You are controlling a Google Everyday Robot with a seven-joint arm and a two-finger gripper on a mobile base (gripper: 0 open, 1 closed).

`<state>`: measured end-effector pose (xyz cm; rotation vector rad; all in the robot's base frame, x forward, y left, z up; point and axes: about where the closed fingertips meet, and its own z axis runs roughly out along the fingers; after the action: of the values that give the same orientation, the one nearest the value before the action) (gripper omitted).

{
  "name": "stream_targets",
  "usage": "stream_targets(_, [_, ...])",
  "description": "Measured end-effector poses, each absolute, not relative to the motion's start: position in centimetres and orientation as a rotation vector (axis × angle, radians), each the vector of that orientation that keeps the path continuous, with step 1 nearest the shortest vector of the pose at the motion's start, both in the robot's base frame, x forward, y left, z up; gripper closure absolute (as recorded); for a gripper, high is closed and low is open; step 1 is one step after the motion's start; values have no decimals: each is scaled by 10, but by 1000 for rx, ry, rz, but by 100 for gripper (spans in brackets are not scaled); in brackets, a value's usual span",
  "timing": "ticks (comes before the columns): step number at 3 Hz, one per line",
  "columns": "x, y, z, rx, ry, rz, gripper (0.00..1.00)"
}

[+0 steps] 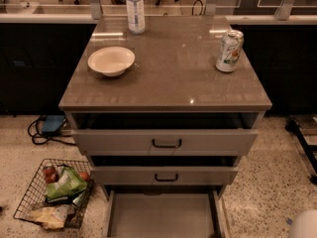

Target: Close bottom drawer

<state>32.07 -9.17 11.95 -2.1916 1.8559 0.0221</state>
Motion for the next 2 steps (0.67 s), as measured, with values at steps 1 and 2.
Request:
stream_targets(1, [341,-91,115,-2175,1823,3,100])
stream_targets(2, [340,-91,115,-2175,1823,3,100])
